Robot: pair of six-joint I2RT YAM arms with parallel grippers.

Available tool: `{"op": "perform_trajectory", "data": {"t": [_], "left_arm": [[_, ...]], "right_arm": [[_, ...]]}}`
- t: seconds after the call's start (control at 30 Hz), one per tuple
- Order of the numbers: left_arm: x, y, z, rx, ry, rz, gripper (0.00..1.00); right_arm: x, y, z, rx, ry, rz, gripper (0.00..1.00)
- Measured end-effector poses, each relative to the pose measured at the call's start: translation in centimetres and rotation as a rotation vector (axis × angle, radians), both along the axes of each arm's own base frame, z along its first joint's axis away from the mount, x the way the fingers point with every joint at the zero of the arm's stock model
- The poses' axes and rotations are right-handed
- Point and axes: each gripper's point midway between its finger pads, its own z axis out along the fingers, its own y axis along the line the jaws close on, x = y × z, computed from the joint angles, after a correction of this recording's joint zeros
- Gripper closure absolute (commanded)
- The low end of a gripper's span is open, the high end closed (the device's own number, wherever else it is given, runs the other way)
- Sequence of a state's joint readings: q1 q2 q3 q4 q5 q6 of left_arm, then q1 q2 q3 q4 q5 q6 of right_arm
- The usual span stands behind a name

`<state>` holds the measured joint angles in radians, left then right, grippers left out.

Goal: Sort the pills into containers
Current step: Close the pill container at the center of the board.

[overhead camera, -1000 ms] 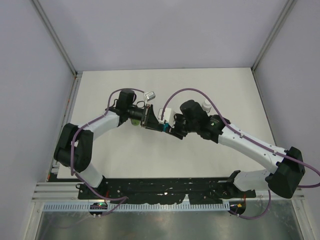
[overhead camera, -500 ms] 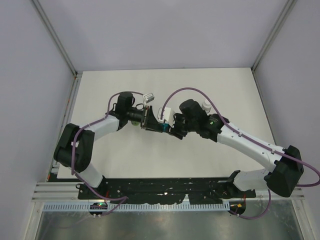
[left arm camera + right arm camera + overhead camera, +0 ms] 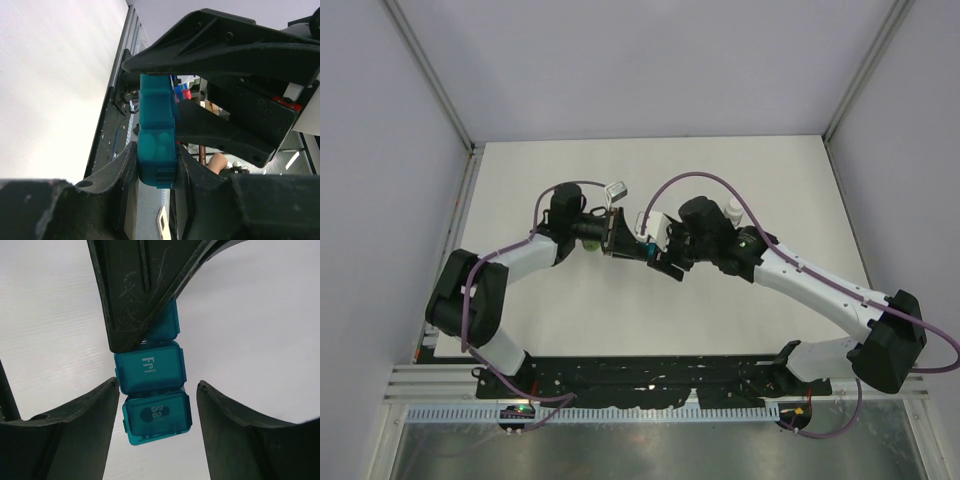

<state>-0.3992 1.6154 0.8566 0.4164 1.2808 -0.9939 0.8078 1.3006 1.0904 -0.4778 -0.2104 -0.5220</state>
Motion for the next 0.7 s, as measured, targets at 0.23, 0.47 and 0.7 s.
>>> {"op": "perform_trajectory", "data": {"t": [0.23,0.47,0.7], "left_arm": [[-0.1,-0.1,0.6,-0.015,-0.015,-0.007,1.0],[-0.1,-0.1,0.6,-0.016,-0.02,-0.007,1.0],[-0.3,0.0,0.6,-0.022,-0.028,-0.022,1.0]], "right_arm": [[0.0,0.0,-0.3,-0.006,0.007,-0.001,0.21],[-0.1,-0.1,0.0,-0.011,0.014,0.001,0.11],[-0.3,0.0,1.3,-0.004,0.018,0.01,0.0]]}}
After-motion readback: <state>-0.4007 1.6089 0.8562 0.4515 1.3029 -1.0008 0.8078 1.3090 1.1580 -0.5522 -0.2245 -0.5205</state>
